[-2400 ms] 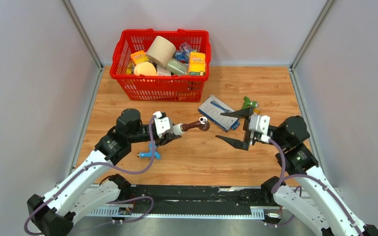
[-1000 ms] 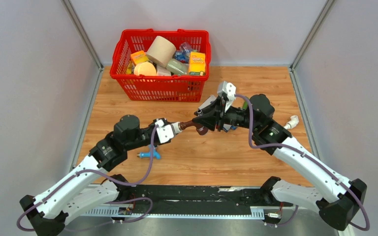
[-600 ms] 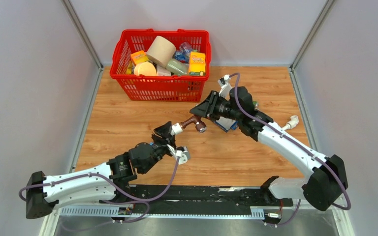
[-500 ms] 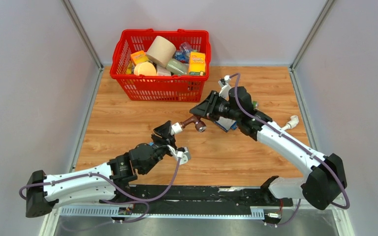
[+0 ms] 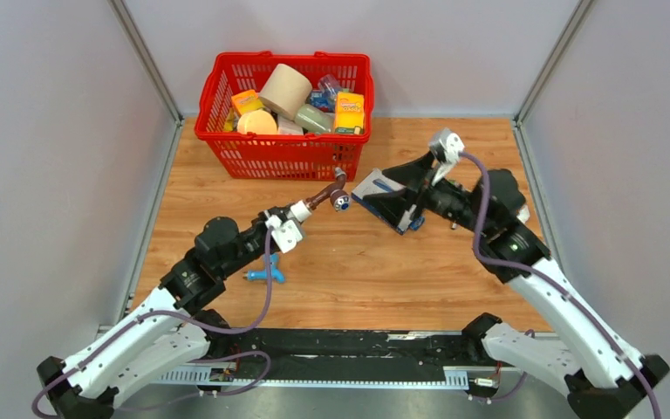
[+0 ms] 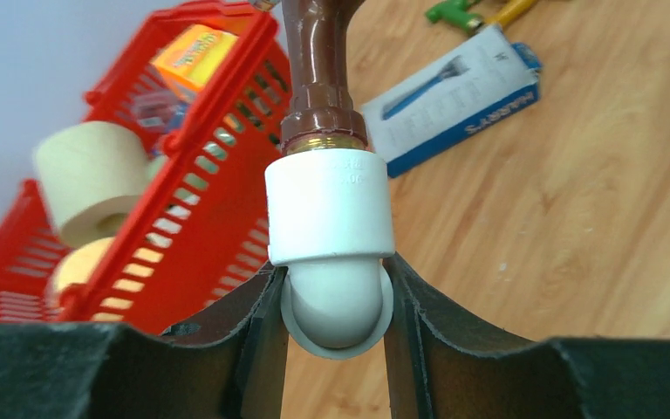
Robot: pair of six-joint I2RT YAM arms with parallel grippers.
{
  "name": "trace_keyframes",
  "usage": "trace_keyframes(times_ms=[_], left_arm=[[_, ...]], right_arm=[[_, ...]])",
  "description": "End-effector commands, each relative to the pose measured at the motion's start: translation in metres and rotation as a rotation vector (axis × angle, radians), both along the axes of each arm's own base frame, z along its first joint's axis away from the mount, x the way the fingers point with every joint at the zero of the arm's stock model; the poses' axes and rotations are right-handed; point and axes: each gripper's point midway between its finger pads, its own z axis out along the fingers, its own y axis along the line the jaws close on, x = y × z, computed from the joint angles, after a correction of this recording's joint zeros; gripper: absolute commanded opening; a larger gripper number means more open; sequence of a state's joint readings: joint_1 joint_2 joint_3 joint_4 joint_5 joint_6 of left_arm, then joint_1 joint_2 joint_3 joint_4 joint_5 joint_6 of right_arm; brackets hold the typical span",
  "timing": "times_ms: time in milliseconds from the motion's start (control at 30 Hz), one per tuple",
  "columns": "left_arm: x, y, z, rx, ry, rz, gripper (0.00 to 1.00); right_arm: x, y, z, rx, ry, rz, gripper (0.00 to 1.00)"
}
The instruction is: Install the water faucets
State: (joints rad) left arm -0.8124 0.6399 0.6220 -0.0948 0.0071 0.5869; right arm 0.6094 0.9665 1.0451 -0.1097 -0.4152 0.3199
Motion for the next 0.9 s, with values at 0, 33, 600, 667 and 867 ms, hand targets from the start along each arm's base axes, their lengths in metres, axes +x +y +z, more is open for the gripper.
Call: trace_keyframes(times_ms=[0,33,600,667,867], left_arm=[[-0.041,-0.036,0.013,-0.151,0.227,-0.324,0.0],[-0.041,-0.036,0.017,-0.164,0.239,-0.342,0.0],[-0.085,-0.07,0.03,-0.143,0.56,-0.729,0.0],[-0.084,-0.071,0.029,-0.137,0.572,-0.732,0.0],[-0.088,-0.072,0.039,-0.134,0.574,-0.766,0.0]], right_arm=[[-0.033,-0.02,0.01,-0.175,-0.508,0.103,0.85],[-0.042,-0.021,0.009,-0.195,-0.583,0.135,0.86],[-0.088,-0.017,-0.018,-0.294,-0.994,0.401,0.86],[-0.09,-0.014,-0.017,-0.286,-0.993,0.423,0.86],[-0.091,-0.003,-0.024,-0.262,-0.935,0.496,0.81]])
